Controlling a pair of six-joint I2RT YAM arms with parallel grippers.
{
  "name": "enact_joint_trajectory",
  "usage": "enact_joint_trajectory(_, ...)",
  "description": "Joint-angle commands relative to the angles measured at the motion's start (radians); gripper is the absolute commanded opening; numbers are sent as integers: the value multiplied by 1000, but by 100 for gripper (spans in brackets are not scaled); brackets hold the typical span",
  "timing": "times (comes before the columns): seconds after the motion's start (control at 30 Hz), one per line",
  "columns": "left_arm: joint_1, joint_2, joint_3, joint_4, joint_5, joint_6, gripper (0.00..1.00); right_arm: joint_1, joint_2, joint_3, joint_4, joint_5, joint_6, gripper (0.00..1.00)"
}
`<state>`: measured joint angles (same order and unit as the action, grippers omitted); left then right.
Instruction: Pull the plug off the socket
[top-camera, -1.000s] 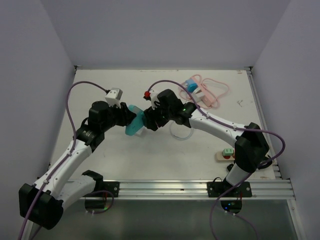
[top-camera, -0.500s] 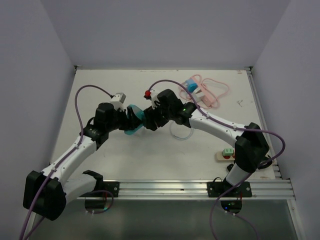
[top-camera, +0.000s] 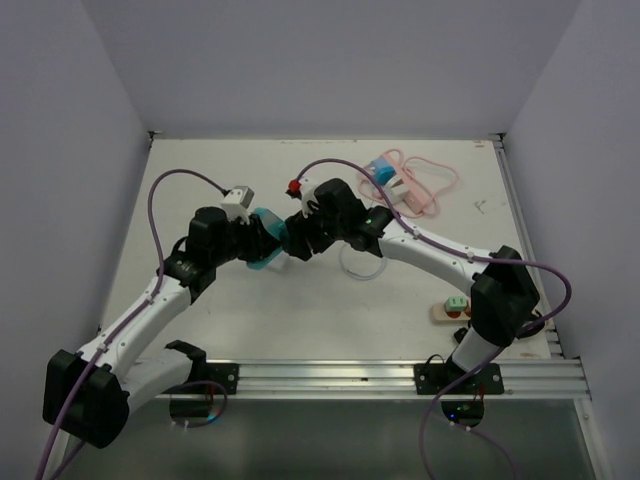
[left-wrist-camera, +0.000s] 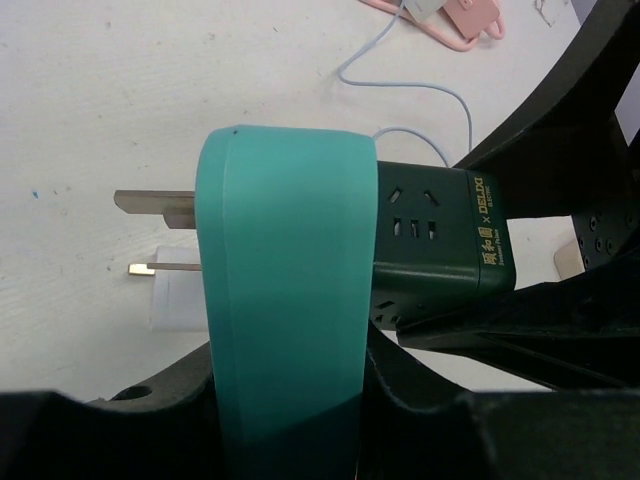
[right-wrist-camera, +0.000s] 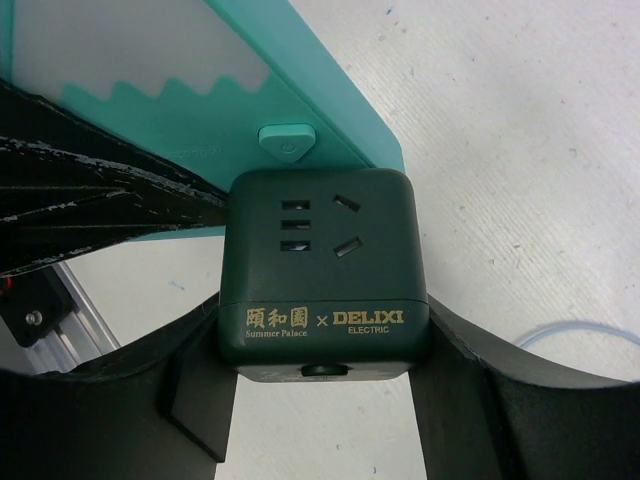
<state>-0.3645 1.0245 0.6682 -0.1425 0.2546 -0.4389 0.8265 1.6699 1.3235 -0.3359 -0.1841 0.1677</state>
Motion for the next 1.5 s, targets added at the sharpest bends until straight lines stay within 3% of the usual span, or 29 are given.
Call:
enact_joint_trajectory(0.0, 15, -26, 56, -54, -267, 109, 0, 0, -101, -20, 8, -6, -16, 0)
enact_joint_trajectory(0.2, 15, -32, 91, -127, -483, 200, 0, -30, -163, -99, 8, -31, -16, 0)
enact_joint_trajectory(0.57, 13, -24, 117, -163, -646, 198, 0, -87, -278, -219, -51, -78, -57, 0)
enact_joint_trajectory(0.73, 15, -49, 126, -149, -626, 163, 0, -92, -308, -279, -29, -32, -62, 0)
enact_joint_trajectory(1.07, 16, -83, 91, -173, -462, 42, 0, -92, -95, -244, 222, 141, -19, 0)
enact_joint_trajectory(1.2, 15, -109, 62, -204, -382, -4, 0, -86, 48, -134, 290, 161, -13, 0)
enact_joint_trajectory(1.47, 16, -156, 28, -259, -360, -64, 0, -52, 292, 37, 365, 207, -11, 2)
